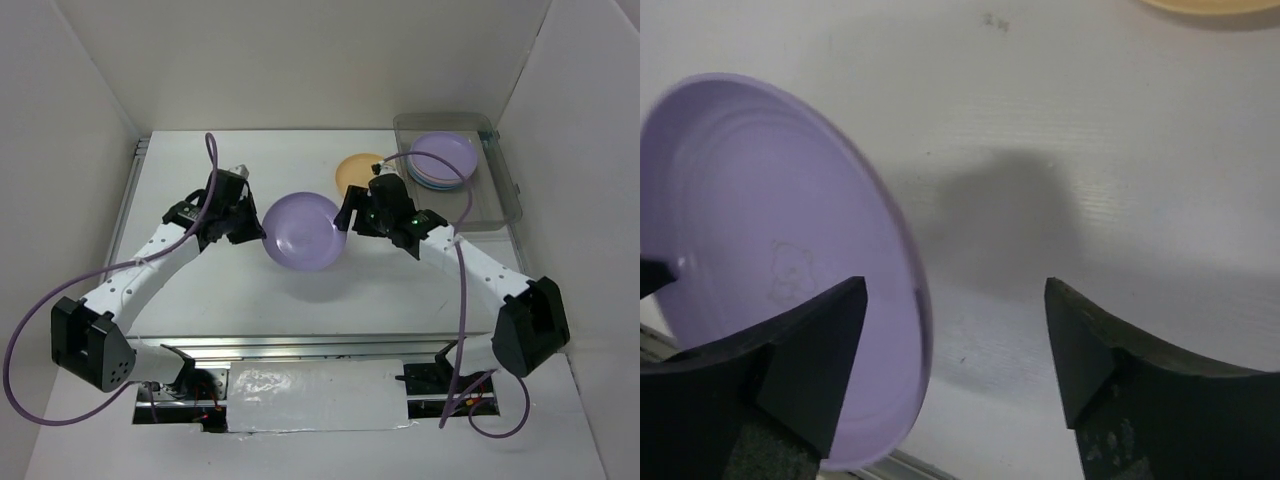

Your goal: Place the plates into the plastic bin on the countertop

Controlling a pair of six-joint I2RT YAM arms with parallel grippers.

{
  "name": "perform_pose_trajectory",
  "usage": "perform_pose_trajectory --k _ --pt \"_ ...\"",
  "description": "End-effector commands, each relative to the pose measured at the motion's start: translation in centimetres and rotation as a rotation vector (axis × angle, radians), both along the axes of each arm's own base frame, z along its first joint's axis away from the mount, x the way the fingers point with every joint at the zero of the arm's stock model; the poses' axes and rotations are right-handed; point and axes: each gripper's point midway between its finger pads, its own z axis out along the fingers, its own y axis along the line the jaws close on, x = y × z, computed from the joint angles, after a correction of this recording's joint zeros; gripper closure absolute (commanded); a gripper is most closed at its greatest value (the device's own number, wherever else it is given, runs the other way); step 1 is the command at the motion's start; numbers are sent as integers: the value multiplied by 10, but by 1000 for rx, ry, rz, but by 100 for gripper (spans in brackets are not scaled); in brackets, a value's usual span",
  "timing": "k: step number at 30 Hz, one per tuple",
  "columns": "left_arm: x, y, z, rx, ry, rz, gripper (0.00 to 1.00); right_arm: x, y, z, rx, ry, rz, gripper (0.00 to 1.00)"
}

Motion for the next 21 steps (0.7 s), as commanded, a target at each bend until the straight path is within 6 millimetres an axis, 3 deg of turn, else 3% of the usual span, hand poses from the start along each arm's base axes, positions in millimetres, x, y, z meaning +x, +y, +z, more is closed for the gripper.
perform_pose_trajectory --k 1,3,6,7,8,10,11,14,15,16,17,18,19,20,21 --pt "0 -13 33 -41 -93 -44 100 11 10 -4 6 -9 33 23" --pt "-2 -17 32 -42 -90 -54 100 8 17 -9 27 3 62 34" --pt "2 -13 29 -13 -91 -34 100 9 23 -9 29 1 65 72" --pt "0 -10 26 3 -78 -23 100 10 22 -10 23 8 51 98" --pt "0 -9 29 11 -80 -10 92 9 23 -9 25 13 47 100" --pt "-3 8 31 86 -74 71 57 22 8 -8 -12 14 -57 100" --pt "-5 13 33 96 -75 111 1 36 -4 5 -7 3 -120 100" --pt "-15 35 47 138 -121 187 1 67 -50 4 -36 52 -317 100" --pt "-22 42 59 129 -160 200 1 91 -83 11 -17 60 -424 100" --pt "-28 47 58 149 -168 201 1 100 -103 0 -28 84 -471 100" --pt "-36 52 61 152 -192 190 1 119 -139 -4 -11 120 -582 100" --pt "-41 54 62 146 -201 191 1 139 -157 16 18 84 -632 100" --pt "-46 55 61 154 -209 169 1 150 -174 15 22 94 -677 100" --pt "-50 58 59 159 -211 166 1 168 -189 33 50 64 -716 100" --pt "-56 62 56 172 -217 157 1 177 -221 2 25 143 -787 100"
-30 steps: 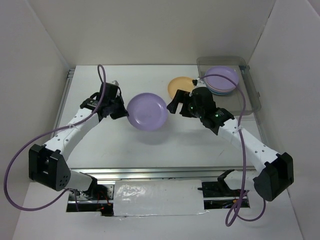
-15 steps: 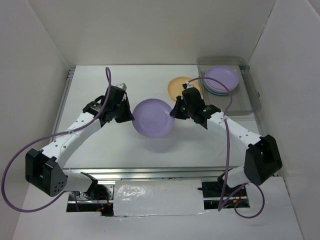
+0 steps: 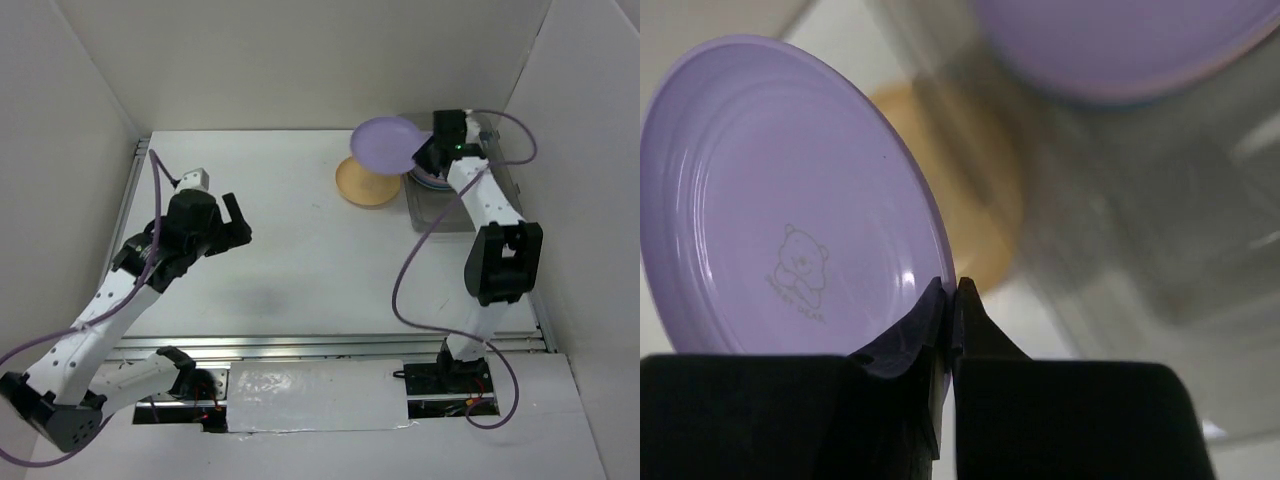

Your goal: Place the plates into the plastic bin on the countertop

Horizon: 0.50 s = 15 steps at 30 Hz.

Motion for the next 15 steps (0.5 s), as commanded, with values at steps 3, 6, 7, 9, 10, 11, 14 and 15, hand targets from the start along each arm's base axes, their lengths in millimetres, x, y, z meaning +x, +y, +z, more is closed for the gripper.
perform_pose_trajectory --k 3,6,7,9,10,11,14,15 --pt "-25 27 -16 102 -8 9 1 53 -113 -12 65 54 -285 100" --pt "-32 35 -20 108 -39 21 1 67 -140 -22 99 46 -309 100" --pt "-31 35 -18 102 -54 18 1 67 -146 -26 104 43 -319 100" --pt "-31 34 -20 92 -70 12 1 71 -163 -30 126 19 -347 100" --pt "-31 31 -21 83 -68 1 1 72 -168 -32 138 16 -362 100" --pt "-30 28 -23 79 -59 -9 1 74 -173 -41 142 31 -369 100" --pt "-28 14 -32 36 -31 -41 1 80 -180 -45 146 44 -378 99" --pt "-29 6 -42 19 -16 -65 1 80 -180 -45 148 46 -372 94"
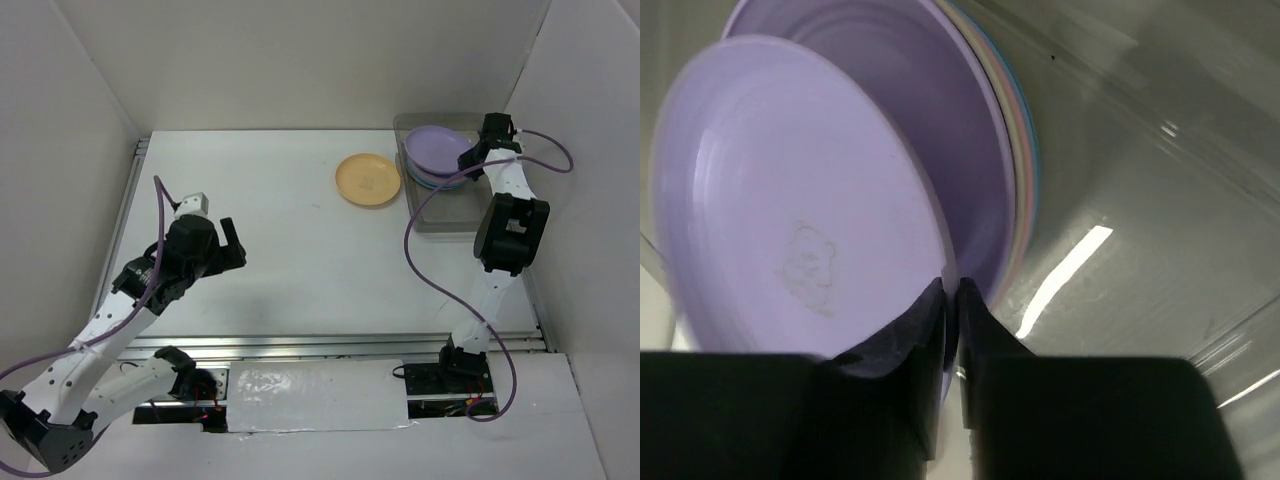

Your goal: Place the plates into the plastic bin on the countertop

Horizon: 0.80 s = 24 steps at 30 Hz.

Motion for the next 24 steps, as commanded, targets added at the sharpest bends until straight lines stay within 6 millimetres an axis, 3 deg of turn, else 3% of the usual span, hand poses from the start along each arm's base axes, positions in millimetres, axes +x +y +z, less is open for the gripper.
perform_pose_trajectory --k 1,2,3,4,6,7,9,10,11,12,13,14,15,16,17,18,19,20,21,22,23,24 --pt "12 -30 -2 -90 -41 -76 1 19 2 29 17 -82 2 84" --pt "14 -37 -8 -103 -35 -88 1 18 2 35 10 -93 -2 40" --pt "17 -46 -10 -127 -43 -95 1 14 1 34 0 -89 -25 17" --pt "22 -52 -19 -122 -22 -99 1 11 1 52 -15 -116 -26 0" --pt "31 -69 -19 -144 -21 -138 1 5 1 73 -56 -149 -41 0" --pt "44 -81 -25 -155 -18 -151 1 -3 10 100 -74 -204 -34 0" --pt "62 -98 -17 -190 -29 -170 1 -16 19 126 -95 -253 -22 0" --pt "78 -109 -26 -193 -15 -170 1 -35 25 153 -121 -310 -27 0" --pt "94 -117 -13 -217 -47 -167 1 -45 40 165 -126 -334 -2 0" --pt "107 -130 -27 -222 -18 -185 1 -70 50 181 -138 -369 18 0" --pt "126 -143 -9 -262 -73 -191 1 -80 58 193 -141 -413 33 0" --pt "141 -148 -8 -290 -76 -186 1 -92 76 199 -136 -437 70 0" --pt "152 -163 -34 -297 -15 -222 1 -122 88 205 -139 -468 96 0" --pt "175 -173 -17 -335 -53 -221 1 -132 102 215 -135 -529 146 0" --pt "188 -180 -19 -340 -52 -228 1 -147 120 213 -121 -542 200 0" --pt "201 -186 -26 -339 -41 -226 1 -174 128 210 -114 -566 233 0" --pt "223 -199 -40 -343 -20 -233 1 -185 154 214 -82 -610 341 0" --pt "236 -207 -42 -356 -26 -243 1 -198 165 193 -52 -575 377 0" --pt "248 -215 -80 -351 31 -245 1 -218 172 203 -39 -625 407 0" --pt "261 -231 -67 -410 5 -292 1 -229 186 202 -11 -645 477 0" --pt "275 -240 -62 -448 -37 -315 1 -237 191 187 5 -627 508 0" --pt "282 -247 -94 -453 3 -320 1 -248 196 191 16 -651 541 0"
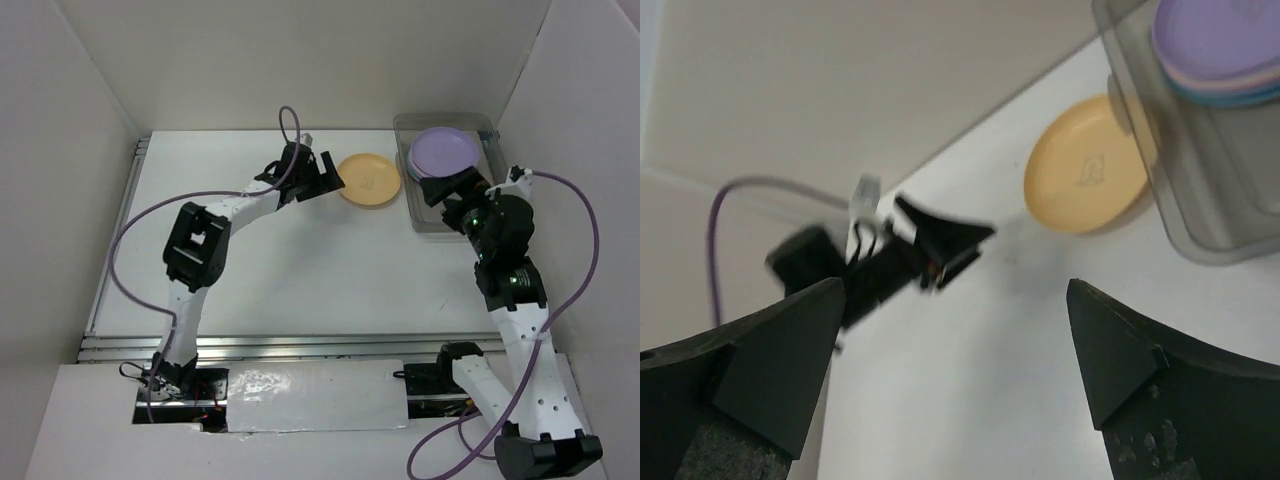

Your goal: Place the plates into the plastic bin on the countertop

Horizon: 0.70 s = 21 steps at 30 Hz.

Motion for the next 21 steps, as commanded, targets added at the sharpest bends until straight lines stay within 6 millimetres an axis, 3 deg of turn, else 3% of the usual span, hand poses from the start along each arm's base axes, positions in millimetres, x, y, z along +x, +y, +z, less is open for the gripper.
perform_pose_trajectory --k 1,2,3,4,8,9,13,14,17,21 --pt "32 -41 -4 -158 -38 -100 1 -16 31 -42 -13 75 189 0" --pt "39 -46 -5 -173 -42 -109 1 -22 38 -45 -16 80 238 0" --pt "45 -49 -32 -165 -10 -109 1 -28 41 -44 -34 72 266 0" --pt "58 -54 -21 -173 -41 -93 1 -34 43 -49 -40 92 280 0" --pt "77 -51 -46 -112 -17 -31 3 -52 49 -49 -79 84 347 0" --pt "79 -48 -62 -78 6 -12 5 -58 48 -43 -85 64 346 0" --pt "79 -38 -84 22 67 47 26 -71 45 -31 -93 18 335 0" --pt "77 -38 -88 31 78 44 37 -73 44 -26 -94 4 334 0" --pt "78 -32 -105 94 95 71 42 -83 45 -15 -94 -24 344 0" --pt "74 -33 -112 128 92 49 53 -91 43 -7 -92 -48 333 0"
